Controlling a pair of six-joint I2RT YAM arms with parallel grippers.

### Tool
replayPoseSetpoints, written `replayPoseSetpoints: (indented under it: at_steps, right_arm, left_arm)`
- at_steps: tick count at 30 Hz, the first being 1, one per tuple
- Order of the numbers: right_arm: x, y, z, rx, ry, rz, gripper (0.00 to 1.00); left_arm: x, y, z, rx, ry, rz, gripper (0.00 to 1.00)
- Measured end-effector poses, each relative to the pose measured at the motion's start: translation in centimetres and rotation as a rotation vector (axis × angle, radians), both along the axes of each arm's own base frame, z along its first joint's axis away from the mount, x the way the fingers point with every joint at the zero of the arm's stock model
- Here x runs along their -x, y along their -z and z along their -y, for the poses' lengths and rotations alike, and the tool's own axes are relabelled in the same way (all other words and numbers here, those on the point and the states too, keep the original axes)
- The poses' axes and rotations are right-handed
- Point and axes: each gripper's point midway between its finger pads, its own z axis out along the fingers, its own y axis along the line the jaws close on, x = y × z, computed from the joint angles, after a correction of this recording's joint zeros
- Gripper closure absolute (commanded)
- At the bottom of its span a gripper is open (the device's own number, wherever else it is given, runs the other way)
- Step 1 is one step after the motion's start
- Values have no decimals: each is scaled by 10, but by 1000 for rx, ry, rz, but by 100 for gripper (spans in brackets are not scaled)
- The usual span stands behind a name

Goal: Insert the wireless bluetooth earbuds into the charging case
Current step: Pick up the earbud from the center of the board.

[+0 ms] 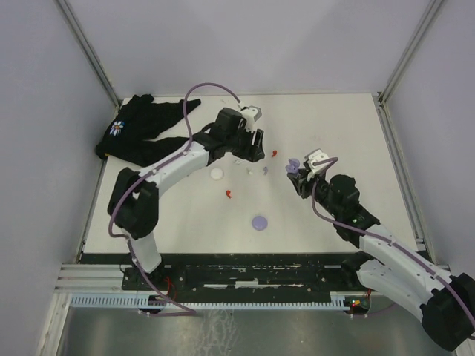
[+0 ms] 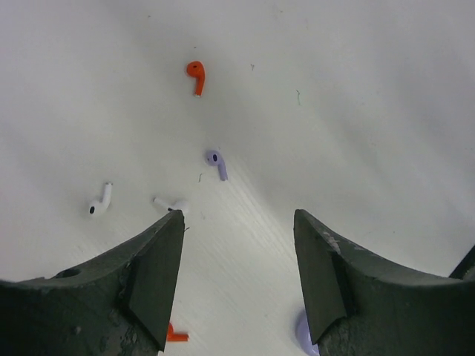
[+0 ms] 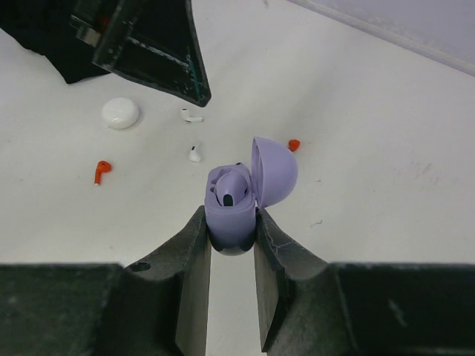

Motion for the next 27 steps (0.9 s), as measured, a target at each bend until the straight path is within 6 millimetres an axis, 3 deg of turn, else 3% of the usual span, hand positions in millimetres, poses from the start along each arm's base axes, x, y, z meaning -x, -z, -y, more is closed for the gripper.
replayPoseSetpoints:
  at_steps: [6, 15, 23, 27]
  right_arm:
    - [1, -1, 15, 39, 58, 24, 95]
    - [7, -3, 32, 52, 114, 49, 95]
    - [10, 0, 40, 60, 142, 43, 95]
    - [10, -2, 42, 58, 152, 48, 96]
  left_arm:
    - [-27, 52, 25, -94, 8, -126, 39]
    - [-36, 120, 39, -254, -14, -235, 50]
    - [-35, 145, 43, -309, -15, -265, 56]
    - [-38, 144, 45, -312, -20, -256, 59]
